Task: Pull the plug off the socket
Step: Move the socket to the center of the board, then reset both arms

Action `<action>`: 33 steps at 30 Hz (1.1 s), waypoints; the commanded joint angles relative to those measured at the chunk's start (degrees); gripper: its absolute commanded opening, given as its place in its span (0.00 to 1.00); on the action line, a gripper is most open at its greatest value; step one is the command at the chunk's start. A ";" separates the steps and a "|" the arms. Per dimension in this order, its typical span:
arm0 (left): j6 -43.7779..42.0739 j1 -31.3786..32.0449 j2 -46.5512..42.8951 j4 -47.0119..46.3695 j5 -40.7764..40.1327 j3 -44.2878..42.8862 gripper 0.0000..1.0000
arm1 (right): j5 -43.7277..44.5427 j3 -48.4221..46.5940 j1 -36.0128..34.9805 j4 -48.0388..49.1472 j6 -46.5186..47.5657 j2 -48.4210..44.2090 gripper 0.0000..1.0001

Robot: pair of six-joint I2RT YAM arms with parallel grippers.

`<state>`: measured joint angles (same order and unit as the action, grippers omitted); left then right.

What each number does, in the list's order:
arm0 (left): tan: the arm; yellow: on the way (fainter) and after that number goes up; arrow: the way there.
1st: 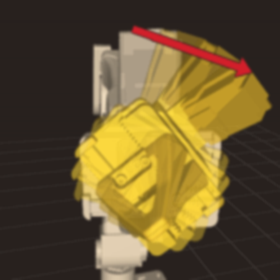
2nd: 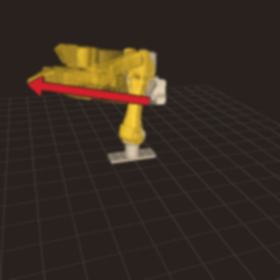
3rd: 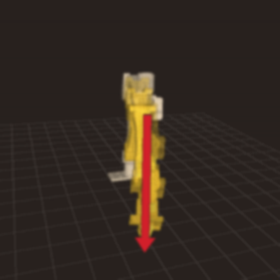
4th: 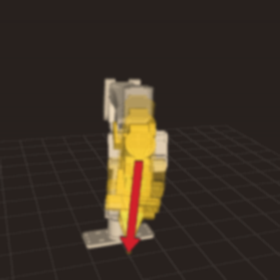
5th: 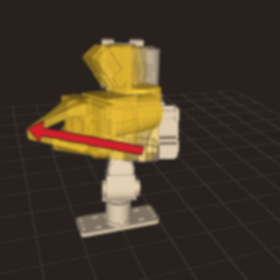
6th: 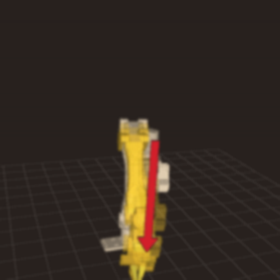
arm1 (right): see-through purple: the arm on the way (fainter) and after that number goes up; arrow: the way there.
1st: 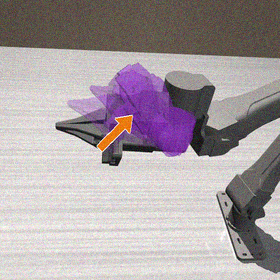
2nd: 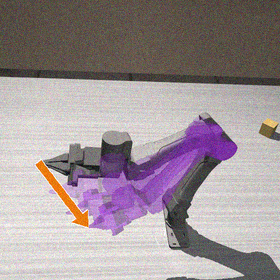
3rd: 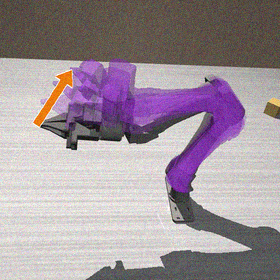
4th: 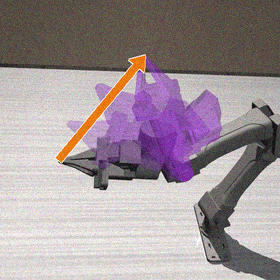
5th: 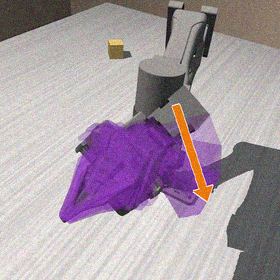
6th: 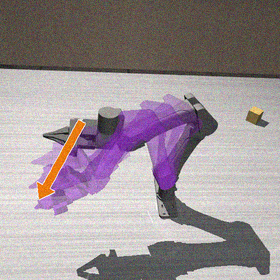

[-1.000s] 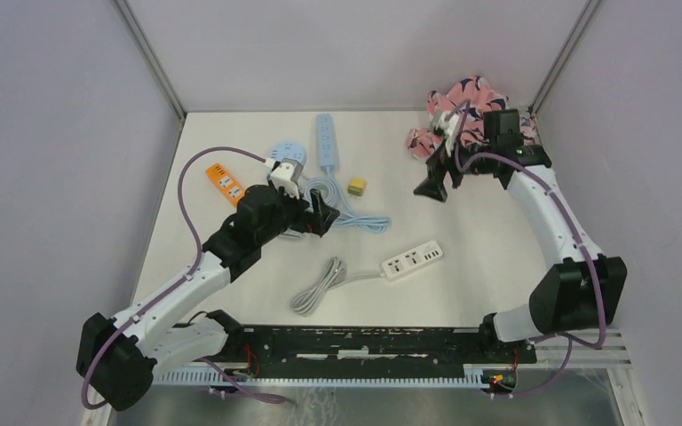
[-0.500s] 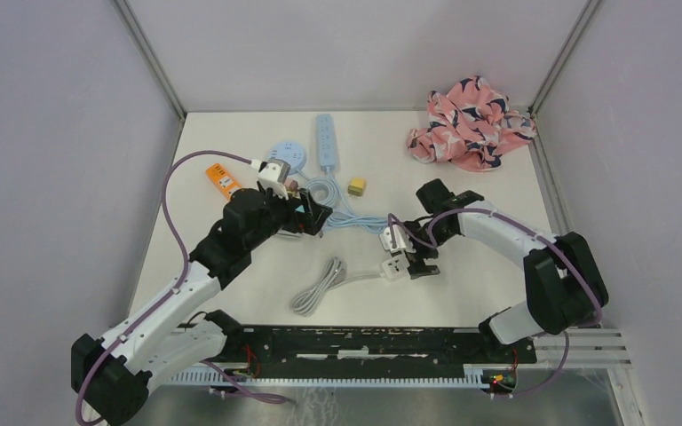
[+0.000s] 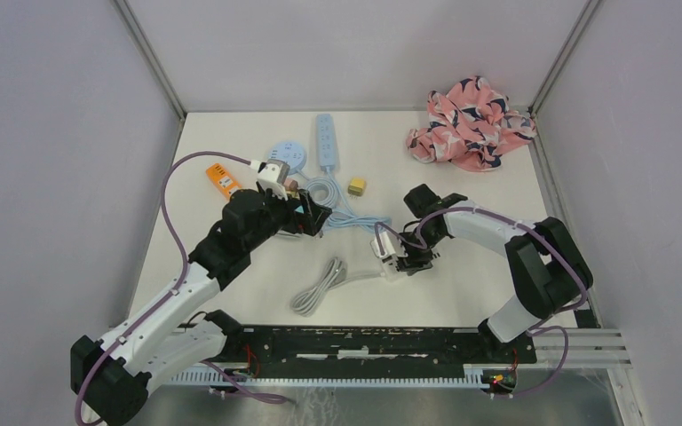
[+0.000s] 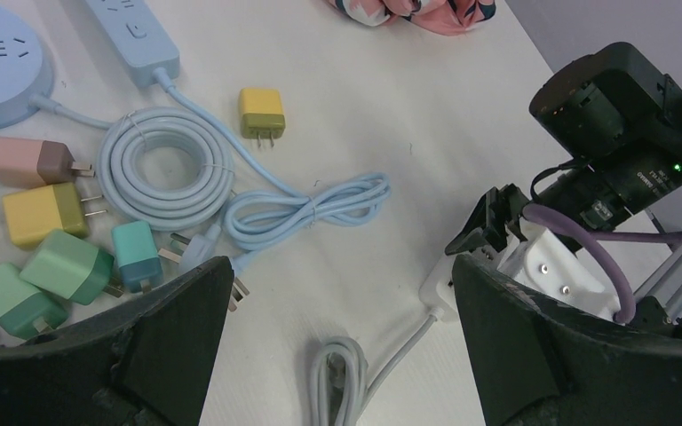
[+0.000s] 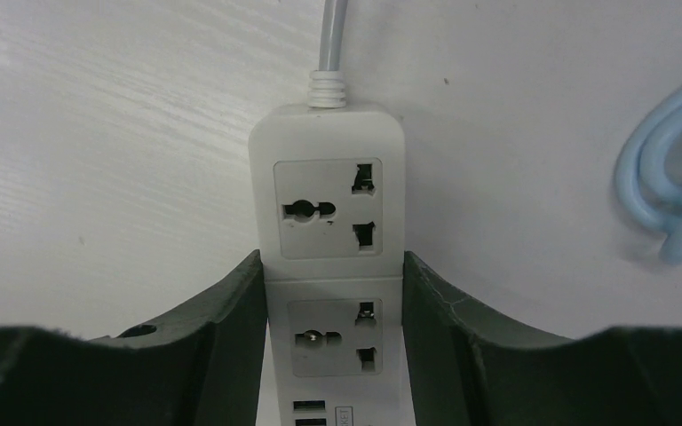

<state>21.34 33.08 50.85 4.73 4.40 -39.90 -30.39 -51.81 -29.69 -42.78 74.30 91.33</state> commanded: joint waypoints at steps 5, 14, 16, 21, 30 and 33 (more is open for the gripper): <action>-1.37 -0.38 -2.57 0.46 -1.15 0.20 0.99 | -3.22 -4.13 19.77 -10.76 8.72 -7.04 0.27; -1.31 -0.38 -1.79 -0.46 -0.44 0.16 0.99 | 2.86 -16.29 45.15 -9.18 3.64 2.58 0.21; -1.15 -0.38 -1.59 -0.75 -0.25 0.30 0.99 | 5.98 -18.28 47.10 -4.26 -3.34 4.80 0.21; -0.41 -0.37 -0.19 -2.38 0.66 0.28 0.99 | 6.01 -18.90 48.25 4.13 -17.76 8.57 0.40; -0.56 -0.34 -0.30 -1.77 0.78 -0.84 0.99 | 4.80 -20.55 48.36 2.92 -26.87 3.87 0.98; -0.61 -0.38 0.08 -1.64 1.00 -1.66 0.99 | 0.05 -24.35 48.41 -2.34 -31.94 -0.79 0.99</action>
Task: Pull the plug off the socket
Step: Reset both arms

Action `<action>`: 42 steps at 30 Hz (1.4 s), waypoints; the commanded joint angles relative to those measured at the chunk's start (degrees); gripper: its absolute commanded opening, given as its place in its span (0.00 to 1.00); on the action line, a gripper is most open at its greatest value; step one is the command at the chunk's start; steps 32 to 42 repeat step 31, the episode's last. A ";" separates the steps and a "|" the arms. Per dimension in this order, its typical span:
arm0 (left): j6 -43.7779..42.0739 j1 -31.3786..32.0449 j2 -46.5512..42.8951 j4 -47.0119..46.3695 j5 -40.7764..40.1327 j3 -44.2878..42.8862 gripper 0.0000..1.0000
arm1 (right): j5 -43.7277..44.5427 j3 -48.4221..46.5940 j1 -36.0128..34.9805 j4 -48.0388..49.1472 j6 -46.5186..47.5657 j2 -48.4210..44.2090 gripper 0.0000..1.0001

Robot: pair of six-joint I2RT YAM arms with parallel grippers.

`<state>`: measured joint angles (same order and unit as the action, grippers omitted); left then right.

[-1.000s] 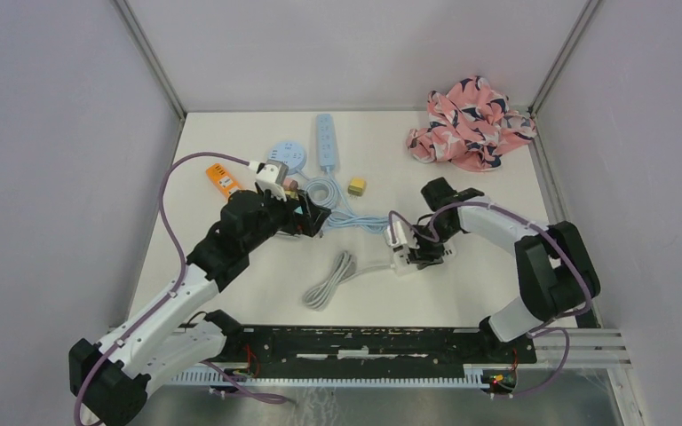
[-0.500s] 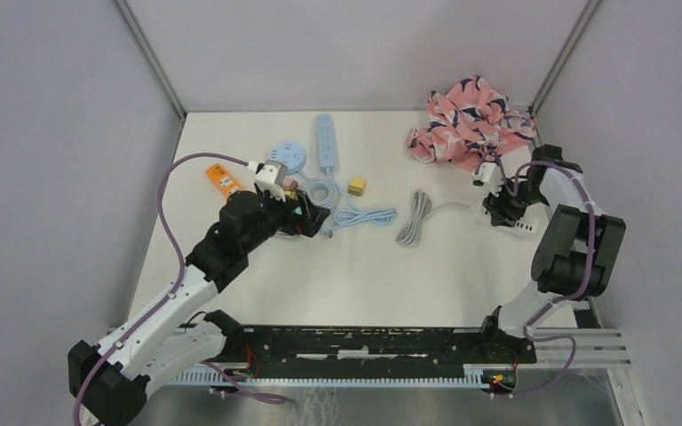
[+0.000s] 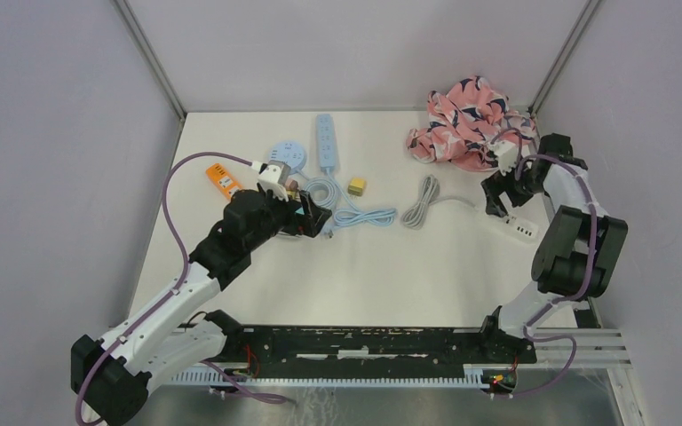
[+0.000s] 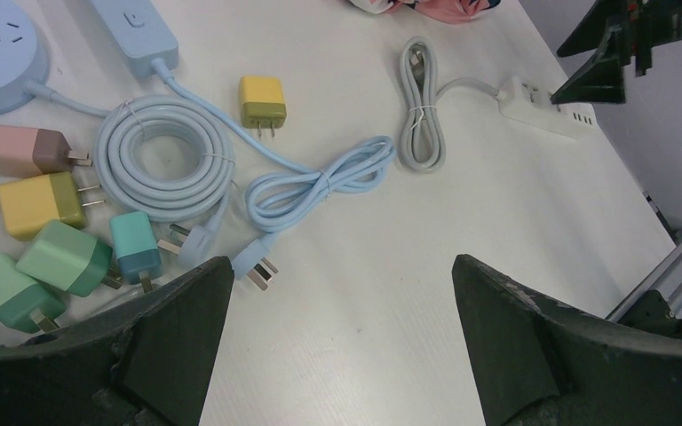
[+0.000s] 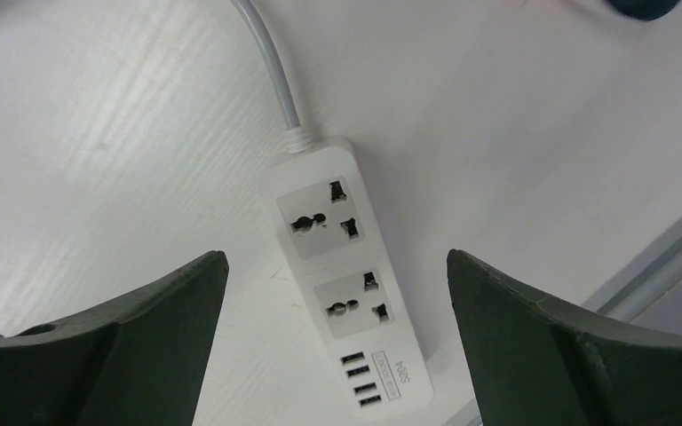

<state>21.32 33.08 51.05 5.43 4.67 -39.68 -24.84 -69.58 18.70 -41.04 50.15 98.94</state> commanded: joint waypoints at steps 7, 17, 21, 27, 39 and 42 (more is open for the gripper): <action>-2.52 -0.46 0.63 1.15 -1.23 -5.61 0.99 | -14.54 -6.05 0.55 4.31 -35.84 -21.14 0.99; -5.09 -0.80 -1.10 4.58 -5.11 -6.98 0.99 | -3.94 -1.80 0.64 11.01 -53.73 -29.36 0.99; -5.41 -0.82 -1.00 4.69 -5.90 -6.74 0.99 | -5.12 -1.15 0.74 10.68 -51.60 -30.09 0.99; -5.50 -0.80 -1.05 4.76 -6.41 -5.90 0.99 | -6.08 -0.08 0.78 11.03 -49.71 -30.20 0.99; -5.55 -0.87 -1.21 4.69 -6.59 -5.57 0.99 | -6.10 0.20 0.82 10.99 -50.04 -30.16 0.99; -5.55 -0.87 -1.21 4.69 -6.59 -5.57 0.99 | -6.10 0.20 0.82 10.99 -50.04 -30.16 0.99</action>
